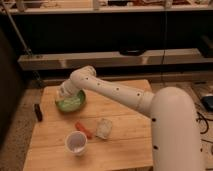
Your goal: Knock the eraser over
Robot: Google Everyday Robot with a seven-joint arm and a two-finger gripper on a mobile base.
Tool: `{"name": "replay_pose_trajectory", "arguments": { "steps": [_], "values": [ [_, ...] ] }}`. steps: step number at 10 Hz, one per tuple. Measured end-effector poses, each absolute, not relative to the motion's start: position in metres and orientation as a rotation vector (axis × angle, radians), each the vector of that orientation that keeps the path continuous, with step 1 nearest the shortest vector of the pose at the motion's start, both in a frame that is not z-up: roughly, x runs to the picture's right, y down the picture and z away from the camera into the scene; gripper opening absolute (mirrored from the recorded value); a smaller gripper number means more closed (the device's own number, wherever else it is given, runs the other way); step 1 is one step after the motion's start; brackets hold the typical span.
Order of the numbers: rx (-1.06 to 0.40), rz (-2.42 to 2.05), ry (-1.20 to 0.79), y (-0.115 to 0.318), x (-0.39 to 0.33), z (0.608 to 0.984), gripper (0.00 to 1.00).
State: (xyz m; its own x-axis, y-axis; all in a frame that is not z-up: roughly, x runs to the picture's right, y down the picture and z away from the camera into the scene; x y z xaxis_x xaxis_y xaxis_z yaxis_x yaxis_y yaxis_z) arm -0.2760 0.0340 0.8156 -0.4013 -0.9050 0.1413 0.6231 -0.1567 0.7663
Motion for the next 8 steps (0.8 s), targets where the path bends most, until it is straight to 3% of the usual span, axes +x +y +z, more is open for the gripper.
{"name": "replay_pose_trajectory", "arguments": {
  "steps": [8],
  "values": [
    [0.376,-1.757,-1.036,0.053,-0.322,0.868,0.0]
  ]
}}
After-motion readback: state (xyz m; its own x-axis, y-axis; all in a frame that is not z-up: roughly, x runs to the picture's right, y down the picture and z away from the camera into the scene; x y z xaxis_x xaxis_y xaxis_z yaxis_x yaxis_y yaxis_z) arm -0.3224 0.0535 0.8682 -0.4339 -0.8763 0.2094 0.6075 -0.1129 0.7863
